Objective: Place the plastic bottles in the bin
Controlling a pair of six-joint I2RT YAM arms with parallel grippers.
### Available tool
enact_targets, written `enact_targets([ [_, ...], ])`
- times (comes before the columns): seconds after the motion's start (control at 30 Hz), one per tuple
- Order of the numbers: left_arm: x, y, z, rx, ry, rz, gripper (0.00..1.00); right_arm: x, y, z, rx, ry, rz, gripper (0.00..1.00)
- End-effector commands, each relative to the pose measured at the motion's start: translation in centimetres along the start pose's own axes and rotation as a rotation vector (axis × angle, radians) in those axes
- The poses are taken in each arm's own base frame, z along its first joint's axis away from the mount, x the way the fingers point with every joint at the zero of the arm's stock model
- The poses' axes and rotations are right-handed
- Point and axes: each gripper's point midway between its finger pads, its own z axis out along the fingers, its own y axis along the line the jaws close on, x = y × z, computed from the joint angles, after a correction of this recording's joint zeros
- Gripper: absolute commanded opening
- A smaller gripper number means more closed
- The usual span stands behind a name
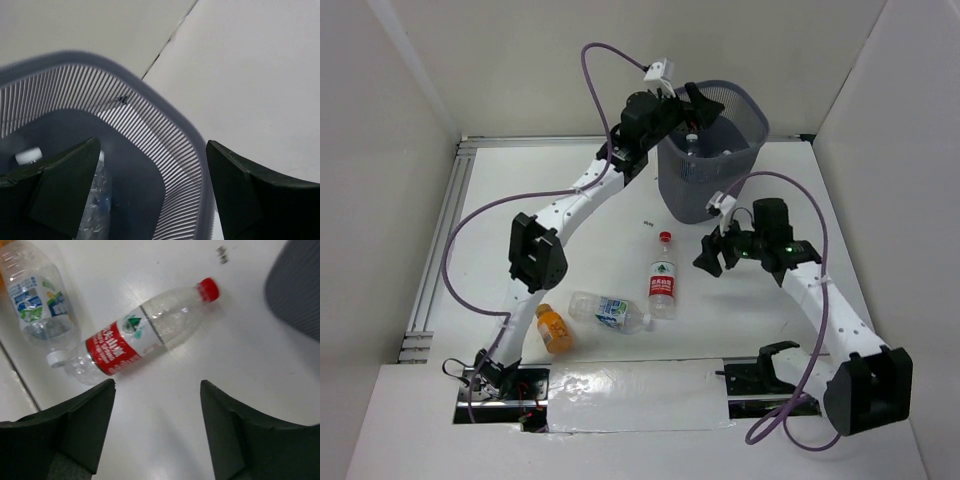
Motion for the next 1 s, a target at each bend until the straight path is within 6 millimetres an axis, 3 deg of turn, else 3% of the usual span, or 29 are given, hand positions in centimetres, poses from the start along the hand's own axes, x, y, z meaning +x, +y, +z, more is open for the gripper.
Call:
enact_targets([
  [0.0, -11.1, -8.5, -4.0, 0.150, -0.207, 0.092, 1.00, 0.0, 0.5, 2.9, 0.028, 0.010, 0.077, 0.71],
  [0.07, -12.0, -8.9, -5.8, 0.122, -0.193, 0.151, 1.00, 0.3, 0.9, 4.9, 0.018, 0.035, 0.093, 0.71],
  [0.1, -15.2, -11.9, -9.1, 0.138, -0.235, 0.186, 1.00, 0.1, 0.4, 5.5, 0.062, 0.043, 0.112, 0.71],
  [0.13, -12.1, -8.4, -9.8, 0.030, -0.160, 0.232, 1.00, -0.1, 1.2, 6.4, 0.060, 0.050, 0.171, 0.71],
  [0.2, -11.1, -7.2, -13.5, -0.047, -0.133, 0.271, 1.00, 0.0, 0.4, 8.2, 0.144, 0.063, 0.236, 0.77],
  [0.23, -9.3, -5.0, -17.6, -0.131, -0.096, 0.304, 1.00, 0.0, 1.4, 9.4, 0.165, 0.078, 0.317, 0.87],
  [0.3, -6.4, -3.2, -21.9, -0.194, -0.035, 0.316, 1.00, -0.4, 1.0, 10.2, 0.233, 0.080, 0.357, 0.98],
  [0.33, -3.5, -1.5, -25.8, -0.242, 0.016, 0.330, 1.00, 0.0, 1.5, 10.7, 0.248, 0.093, 0.401, 1.00],
  [0.4, -0.1, 1.1, -30.0, -0.338, 0.107, 0.341, 1.00, 0.3, 1.5, 11.7, 0.267, 0.114, 0.421, 1.00],
  [0.43, 2.4, 1.4, -33.1, -0.350, 0.145, 0.320, 1.00, 0.9, 1.6, 12.4, 0.275, 0.136, 0.453, 1.00],
  [0.53, 6.7, 2.8, -38.1, -0.411, 0.236, 0.300, 1.00, 1.6, 2.6, 14.1, 0.256, 0.154, 0.464, 1.00],
  [0.57, 8.4, 2.9, -40.2, -0.417, 0.249, 0.264, 1.00, 2.8, 2.7, 14.9, 0.267, 0.184, 0.478, 1.00],
  [0.67, 12.0, 2.9, -43.3, -0.404, 0.338, 0.220, 1.00, 4.1, 1.8, 16.0, 0.311, 0.226, 0.489, 0.93],
  [0.7, 12.3, 2.9, -43.8, -0.404, 0.345, 0.216, 1.00, 5.2, 1.8, 16.5, 0.316, 0.265, 0.494, 0.92],
  [0.83, 13.9, 1.6, -44.7, -0.328, 0.423, 0.259, 1.00, 5.6, 2.2, 17.1, 0.276, 0.297, 0.471, 0.71],
  [0.87, 14.9, 1.3, -44.8, -0.289, 0.476, 0.294, 1.00, 5.0, 2.6, 17.3, 0.248, 0.292, 0.439, 0.56],
  [0.9, 15.0, 1.0, -44.6, -0.270, 0.491, 0.309, 1.00, 4.5, 3.2, 17.0, 0.223, 0.289, 0.404, 0.48],
  [0.93, 15.5, 1.0, -44.6, -0.260, 0.514, 0.327, 1.00, 2.7, 3.4, 17.0, 0.207, 0.258, 0.362, 0.40],
  [0.97, 15.9, 0.9, -44.4, -0.237, 0.546, 0.365, 1.00, 1.7, 3.9, 16.7, 0.177, 0.248, 0.289, 0.25],
])
